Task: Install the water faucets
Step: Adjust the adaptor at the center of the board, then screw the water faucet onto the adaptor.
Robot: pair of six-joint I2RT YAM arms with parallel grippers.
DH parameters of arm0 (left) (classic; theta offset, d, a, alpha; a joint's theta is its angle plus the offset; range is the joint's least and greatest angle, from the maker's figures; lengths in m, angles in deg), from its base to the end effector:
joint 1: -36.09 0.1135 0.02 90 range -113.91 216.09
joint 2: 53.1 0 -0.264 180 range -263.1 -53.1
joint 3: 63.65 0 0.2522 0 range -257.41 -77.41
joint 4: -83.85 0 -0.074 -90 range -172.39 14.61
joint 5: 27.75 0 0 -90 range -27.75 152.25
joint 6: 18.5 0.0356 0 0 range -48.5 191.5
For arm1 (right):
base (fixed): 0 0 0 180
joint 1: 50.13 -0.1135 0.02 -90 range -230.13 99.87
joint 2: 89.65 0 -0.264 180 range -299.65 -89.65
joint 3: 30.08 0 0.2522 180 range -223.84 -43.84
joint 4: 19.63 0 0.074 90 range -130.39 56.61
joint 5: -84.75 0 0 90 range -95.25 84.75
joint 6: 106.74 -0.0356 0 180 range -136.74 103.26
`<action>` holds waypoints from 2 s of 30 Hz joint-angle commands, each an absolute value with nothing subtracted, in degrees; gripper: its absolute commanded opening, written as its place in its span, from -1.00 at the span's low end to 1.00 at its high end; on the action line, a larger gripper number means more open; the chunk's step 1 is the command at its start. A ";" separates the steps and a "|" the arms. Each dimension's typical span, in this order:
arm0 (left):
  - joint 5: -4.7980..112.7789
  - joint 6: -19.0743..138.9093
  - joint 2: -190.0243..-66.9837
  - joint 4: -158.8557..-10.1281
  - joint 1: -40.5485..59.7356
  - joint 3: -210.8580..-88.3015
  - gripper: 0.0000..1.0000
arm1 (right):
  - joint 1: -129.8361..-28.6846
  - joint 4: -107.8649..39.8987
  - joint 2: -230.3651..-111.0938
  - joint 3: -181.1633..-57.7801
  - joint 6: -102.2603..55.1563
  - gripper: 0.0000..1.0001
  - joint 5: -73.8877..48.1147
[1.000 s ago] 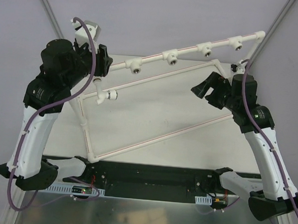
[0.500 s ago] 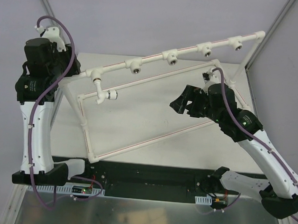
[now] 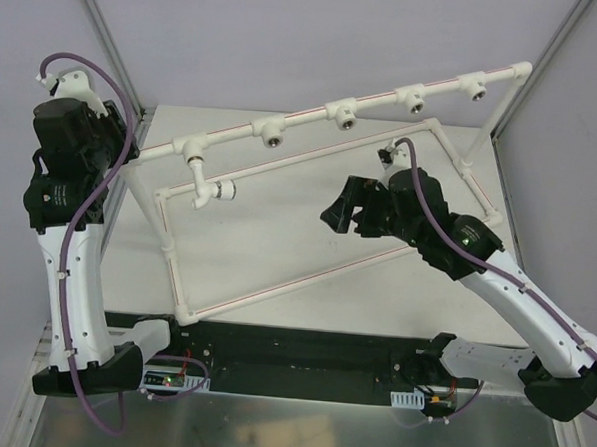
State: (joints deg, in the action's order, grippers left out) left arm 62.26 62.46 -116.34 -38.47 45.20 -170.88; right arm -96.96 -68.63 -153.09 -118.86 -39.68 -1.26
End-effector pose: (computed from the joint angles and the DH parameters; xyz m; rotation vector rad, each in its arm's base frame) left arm 0.1867 0.0299 0.4984 -0.2856 1.7871 0.0010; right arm 0.1593 0.1662 0.4136 -0.3794 2.0196 0.7093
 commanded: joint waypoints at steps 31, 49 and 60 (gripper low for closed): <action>37.12 60.16 -110.23 -37.30 38.20 -151.24 -0.37 | -132.49 7.75 -158.81 -100.25 56.74 0.92 21.04; 36.50 60.78 -109.88 -38.35 38.20 -150.45 -0.32 | -131.08 5.81 -174.28 -112.83 57.00 0.26 24.80; 37.11 61.21 -109.52 -39.06 38.29 -149.48 -0.30 | -128.27 6.25 -175.08 -113.01 47.53 -0.69 31.22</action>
